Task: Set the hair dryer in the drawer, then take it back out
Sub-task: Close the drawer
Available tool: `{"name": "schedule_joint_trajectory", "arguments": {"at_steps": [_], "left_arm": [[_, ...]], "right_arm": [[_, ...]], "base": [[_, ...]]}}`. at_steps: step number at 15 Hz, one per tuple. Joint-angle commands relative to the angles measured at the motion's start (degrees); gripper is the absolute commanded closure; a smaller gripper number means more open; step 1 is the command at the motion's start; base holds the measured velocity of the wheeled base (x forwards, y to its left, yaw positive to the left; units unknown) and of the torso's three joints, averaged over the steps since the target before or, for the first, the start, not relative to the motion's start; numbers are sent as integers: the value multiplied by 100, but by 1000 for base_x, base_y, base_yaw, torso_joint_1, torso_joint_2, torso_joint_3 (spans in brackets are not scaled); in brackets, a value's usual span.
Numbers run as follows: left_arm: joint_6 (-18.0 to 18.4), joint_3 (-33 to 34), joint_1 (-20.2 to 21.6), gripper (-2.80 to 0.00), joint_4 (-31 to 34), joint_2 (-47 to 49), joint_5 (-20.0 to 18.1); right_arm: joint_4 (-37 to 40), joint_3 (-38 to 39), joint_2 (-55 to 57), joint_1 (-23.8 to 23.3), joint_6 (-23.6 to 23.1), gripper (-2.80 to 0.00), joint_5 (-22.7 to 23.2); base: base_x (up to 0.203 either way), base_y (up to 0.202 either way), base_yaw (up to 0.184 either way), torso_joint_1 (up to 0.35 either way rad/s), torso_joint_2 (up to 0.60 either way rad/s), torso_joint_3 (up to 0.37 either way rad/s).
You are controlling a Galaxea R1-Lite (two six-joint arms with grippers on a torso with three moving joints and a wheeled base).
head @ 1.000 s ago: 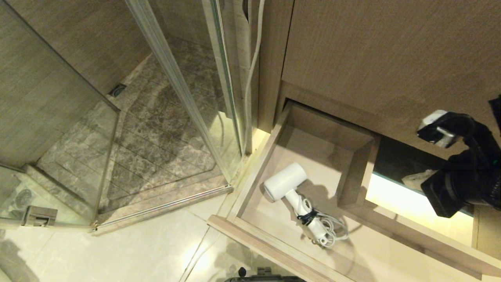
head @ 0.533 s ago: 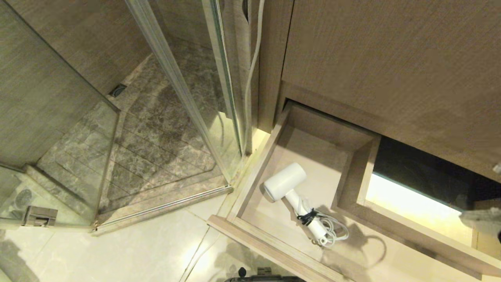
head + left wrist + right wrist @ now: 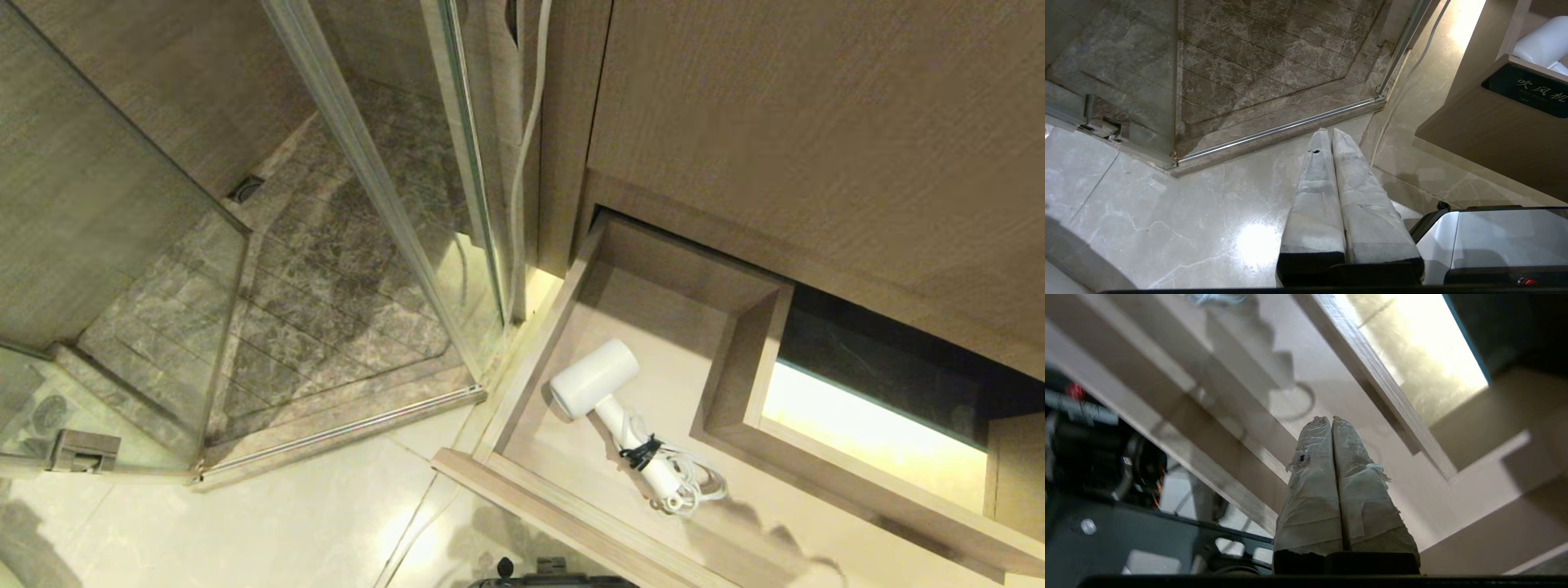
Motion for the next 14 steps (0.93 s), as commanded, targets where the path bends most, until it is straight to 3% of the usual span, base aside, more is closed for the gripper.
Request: {"name": "schedule_joint_trajectory", "arguments": {"at_steps": [1,4,7,11,13,14], "left_arm": [[9,1,1,0,-2,0,0],[0,1,1,0,-2,9,0],[0,1,1,0,-2,0,0],[0,1,1,0,-2,6,0],[0,1,1,0,-2,9,0],[0,1,1,0,-2,2,0]], "right_arm": [[13,210,-494,-293,553,0,5],[18,713,-1406,-364,779,0,-7],[-85,1558,-2528,-826,822,0,71],[-1870,2890,-2976,-1321,914,0,340],[-1435,2969,-3302,-1561,980,0,876],[-1434,3052,-3447,-1569,1034,0,843]], "base": [[0,0,0,0,0,0],[0,0,0,0,0,0],[0,0,0,0,0,0],[0,0,0,0,0,0],[0,0,0,0,0,0],[0,0,0,0,0,0]]}}
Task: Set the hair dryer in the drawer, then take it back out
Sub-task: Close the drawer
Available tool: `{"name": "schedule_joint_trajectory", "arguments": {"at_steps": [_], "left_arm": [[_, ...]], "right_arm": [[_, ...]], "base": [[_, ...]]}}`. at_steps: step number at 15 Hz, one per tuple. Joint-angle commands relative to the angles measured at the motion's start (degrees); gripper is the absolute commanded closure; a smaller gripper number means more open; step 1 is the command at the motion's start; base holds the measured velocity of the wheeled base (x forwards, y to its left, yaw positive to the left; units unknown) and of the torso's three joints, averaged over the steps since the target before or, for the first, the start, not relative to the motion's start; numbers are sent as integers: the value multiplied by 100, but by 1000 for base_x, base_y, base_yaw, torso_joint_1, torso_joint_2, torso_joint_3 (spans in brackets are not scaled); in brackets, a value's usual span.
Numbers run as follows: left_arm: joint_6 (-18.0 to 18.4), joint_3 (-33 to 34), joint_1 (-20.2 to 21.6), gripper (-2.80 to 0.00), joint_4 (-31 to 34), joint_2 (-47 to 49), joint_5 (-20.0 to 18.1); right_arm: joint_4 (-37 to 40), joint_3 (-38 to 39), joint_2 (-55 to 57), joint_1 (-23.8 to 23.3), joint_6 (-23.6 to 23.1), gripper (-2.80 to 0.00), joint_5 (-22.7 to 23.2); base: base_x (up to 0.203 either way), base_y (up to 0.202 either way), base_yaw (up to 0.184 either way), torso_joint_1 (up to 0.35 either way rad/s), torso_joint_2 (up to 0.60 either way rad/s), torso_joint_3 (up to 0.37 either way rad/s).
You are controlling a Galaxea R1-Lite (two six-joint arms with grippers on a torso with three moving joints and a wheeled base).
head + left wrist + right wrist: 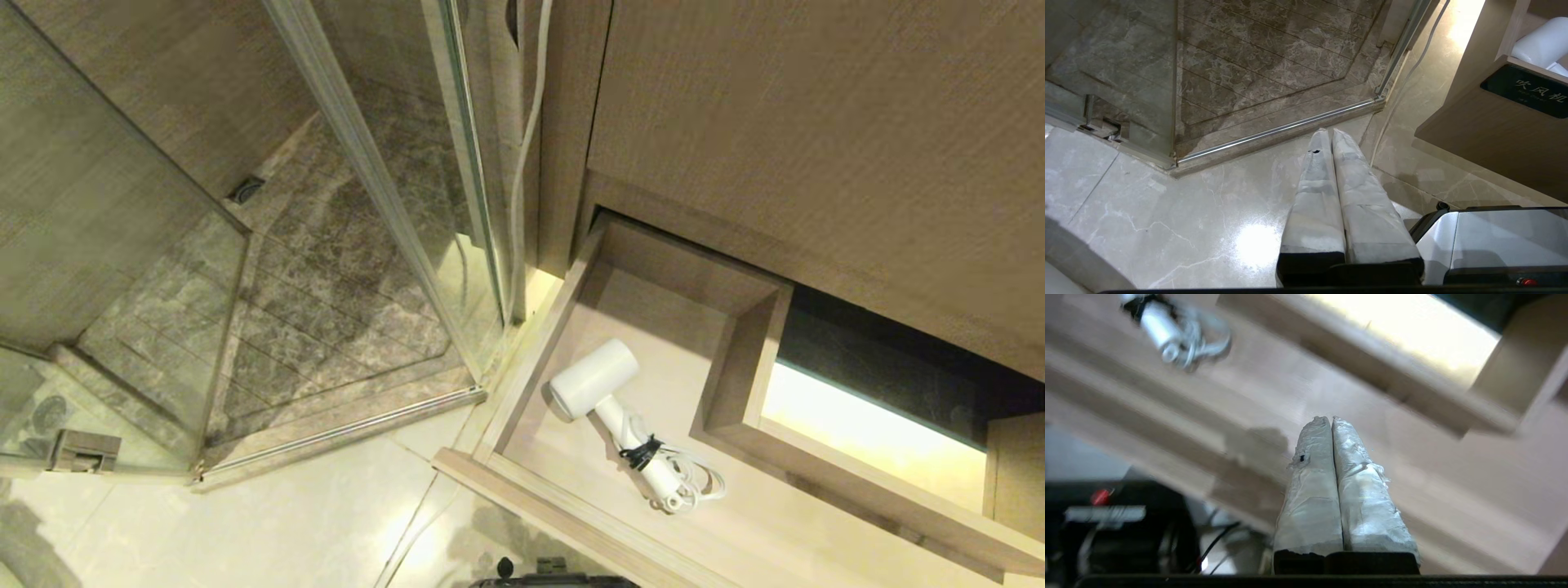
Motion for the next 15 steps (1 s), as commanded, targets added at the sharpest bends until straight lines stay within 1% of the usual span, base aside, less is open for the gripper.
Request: {"name": "schedule_joint_trajectory", "arguments": {"at_steps": [1,4,6,7,8,9,10,11,12,13,14,15], "left_arm": [[0,1,1,0,-1,6,1],[0,1,1,0,-1,8,1],[0,1,1,0,-1,9,1],[0,1,1,0,-1,9,1],[0,1,1,0,-1,9,1],[0,1,1,0,-1,8,1],[0,1,-5,0,-1,9,1],[0,1,1,0,-1,8,1],[0,1,1,0,-1,0,1],[0,1,1,0,-1,0,1],[0,1,1,0,-1,6,1],[0,1,1,0,-1,9,1]], "right_arm": [[-82,208,-628,-72,25,0,-43],[-513,421,-1382,-50,-20,0,-140],[-1613,822,-1360,-44,-122,0,-210],[-2058,1016,-1352,-41,-186,0,-75],[-2142,1081,-1351,-39,-275,0,227],[-2079,1095,-1348,-38,-428,0,223],[-2068,1086,-1348,-38,-397,0,250],[-2059,1086,-1344,-38,-297,0,310],[-1990,1083,-1345,-38,-15,0,328],[-1712,1081,-1347,-38,325,0,286],[-1514,1039,-1348,-38,367,0,271],[-1558,1046,-1348,-38,204,0,297]], "base": [[0,0,0,0,0,0],[0,0,0,0,0,0],[0,0,0,0,0,0],[0,0,0,0,0,0],[0,0,0,0,0,0],[0,0,0,0,0,0],[0,0,0,0,0,0],[0,0,0,0,0,0],[0,0,0,0,0,0],[0,0,0,0,0,0],[0,0,0,0,0,0],[0,0,0,0,0,0]]}}
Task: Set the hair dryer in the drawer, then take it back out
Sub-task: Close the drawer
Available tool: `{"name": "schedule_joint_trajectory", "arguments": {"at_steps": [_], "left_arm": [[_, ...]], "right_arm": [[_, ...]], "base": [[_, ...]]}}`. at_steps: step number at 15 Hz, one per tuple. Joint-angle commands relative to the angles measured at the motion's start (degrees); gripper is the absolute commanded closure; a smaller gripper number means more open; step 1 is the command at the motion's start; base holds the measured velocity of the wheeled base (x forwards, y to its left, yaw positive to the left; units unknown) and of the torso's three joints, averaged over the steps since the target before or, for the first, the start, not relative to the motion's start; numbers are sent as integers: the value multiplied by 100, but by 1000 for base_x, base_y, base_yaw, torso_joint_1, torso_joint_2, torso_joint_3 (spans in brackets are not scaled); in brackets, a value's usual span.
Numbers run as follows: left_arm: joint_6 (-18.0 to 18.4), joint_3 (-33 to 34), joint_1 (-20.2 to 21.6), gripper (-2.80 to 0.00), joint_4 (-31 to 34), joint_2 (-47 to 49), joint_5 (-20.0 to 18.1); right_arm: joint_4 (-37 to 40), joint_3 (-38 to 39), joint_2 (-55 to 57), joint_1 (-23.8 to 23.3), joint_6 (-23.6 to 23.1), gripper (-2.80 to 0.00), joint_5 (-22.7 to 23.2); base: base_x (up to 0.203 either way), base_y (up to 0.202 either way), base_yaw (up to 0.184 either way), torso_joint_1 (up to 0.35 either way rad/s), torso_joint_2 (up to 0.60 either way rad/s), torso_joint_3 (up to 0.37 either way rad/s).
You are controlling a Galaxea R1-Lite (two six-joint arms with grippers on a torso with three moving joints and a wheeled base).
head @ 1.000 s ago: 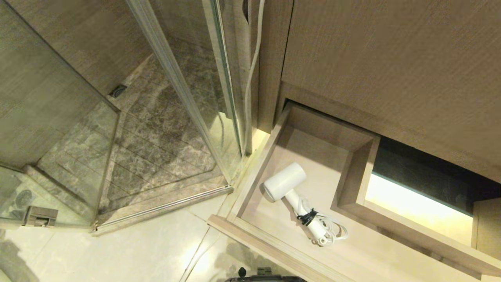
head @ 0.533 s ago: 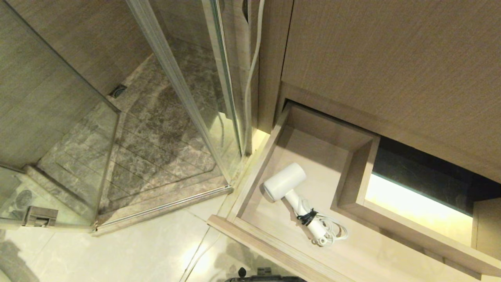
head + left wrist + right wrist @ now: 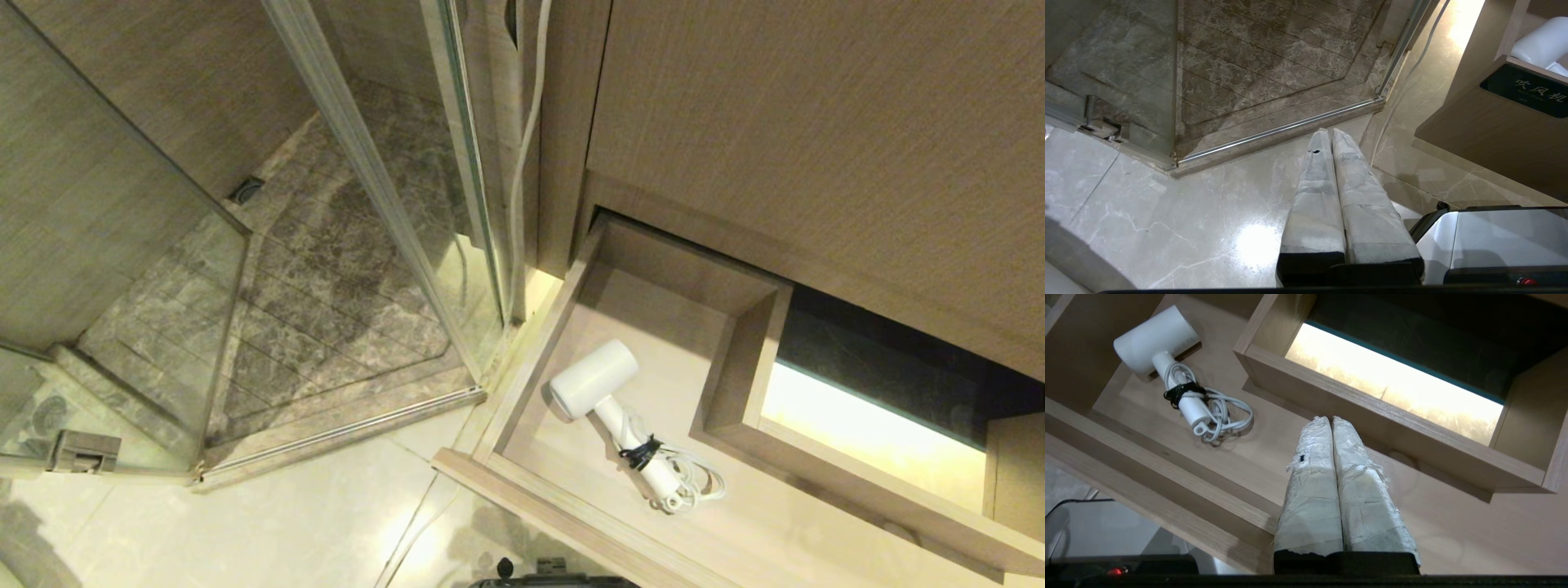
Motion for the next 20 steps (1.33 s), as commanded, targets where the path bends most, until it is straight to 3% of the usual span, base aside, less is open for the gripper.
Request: {"name": "schedule_joint_trajectory", "arguments": {"at_steps": [1,20], "left_arm": [[0,1,1,0,-1,0,0],[0,1,1,0,-1,9,0]], "right_arm": [[-63,30,16,0,-134,0,12],[-111,33,16,0,-120,0,3]], "base": [[0,0,0,0,0,0],[0,0,0,0,0,0]]}}
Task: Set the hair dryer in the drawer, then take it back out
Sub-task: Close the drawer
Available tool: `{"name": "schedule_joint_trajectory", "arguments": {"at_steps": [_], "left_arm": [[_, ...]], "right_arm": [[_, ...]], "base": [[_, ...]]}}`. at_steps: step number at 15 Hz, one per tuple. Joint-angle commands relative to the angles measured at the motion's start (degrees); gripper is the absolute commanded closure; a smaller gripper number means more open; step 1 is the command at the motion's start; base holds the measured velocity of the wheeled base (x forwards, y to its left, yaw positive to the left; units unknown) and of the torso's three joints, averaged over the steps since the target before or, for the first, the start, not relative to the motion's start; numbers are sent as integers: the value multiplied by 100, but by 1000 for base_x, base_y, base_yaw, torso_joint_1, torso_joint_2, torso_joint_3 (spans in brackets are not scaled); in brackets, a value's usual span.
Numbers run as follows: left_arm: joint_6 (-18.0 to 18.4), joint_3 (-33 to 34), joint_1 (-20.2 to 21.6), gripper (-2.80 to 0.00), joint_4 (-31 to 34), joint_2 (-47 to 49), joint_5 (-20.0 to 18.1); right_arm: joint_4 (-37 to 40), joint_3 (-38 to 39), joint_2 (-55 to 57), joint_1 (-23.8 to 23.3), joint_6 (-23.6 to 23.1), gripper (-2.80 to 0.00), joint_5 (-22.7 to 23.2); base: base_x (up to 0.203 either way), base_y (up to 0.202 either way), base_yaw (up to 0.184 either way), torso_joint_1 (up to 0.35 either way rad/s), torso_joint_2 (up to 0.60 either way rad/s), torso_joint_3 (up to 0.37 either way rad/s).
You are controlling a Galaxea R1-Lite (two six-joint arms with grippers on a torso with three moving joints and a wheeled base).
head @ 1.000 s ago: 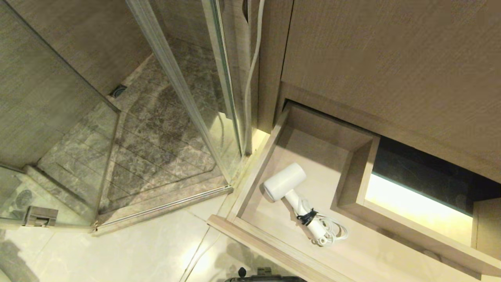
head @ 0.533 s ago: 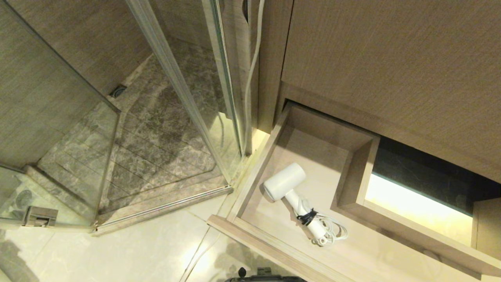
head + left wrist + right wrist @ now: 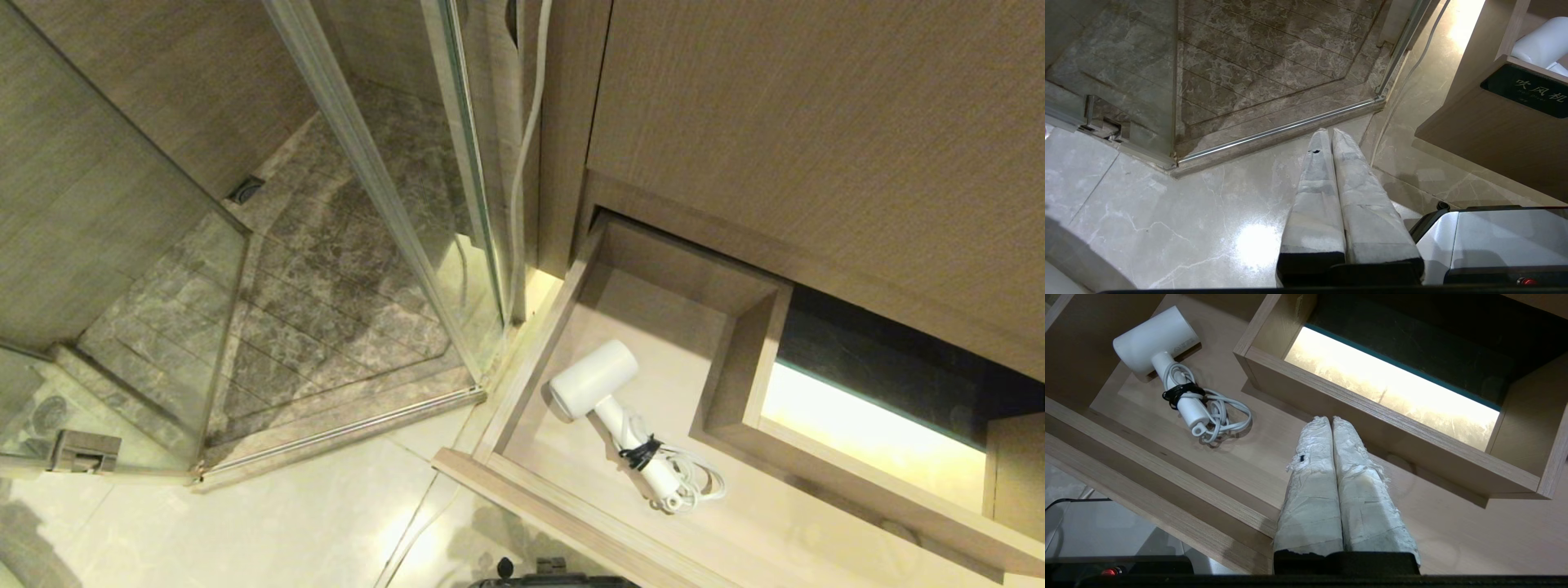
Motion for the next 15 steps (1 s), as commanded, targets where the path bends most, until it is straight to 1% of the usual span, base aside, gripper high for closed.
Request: {"name": "schedule_joint_trajectory", "arguments": {"at_steps": [1,5,6,15], "left_arm": [[0,1,1,0,-2,1,0],[19,1,1,0,-2,1,0],[26,1,1,0,7,0,0],[26,1,1,0,7,2,0]], "right_arm": [[-2,-1,16,2,4,0,4],[-2,-1,16,2,4,0,4],[-2,-1,16,-6,4,0,4],[15,-1,16,1,4,0,4]], "base": [[0,0,0,0,0,0],[0,0,0,0,0,0],[1,2,-84,-2,-1,2],[0,8,-168,2,4,2]]}}
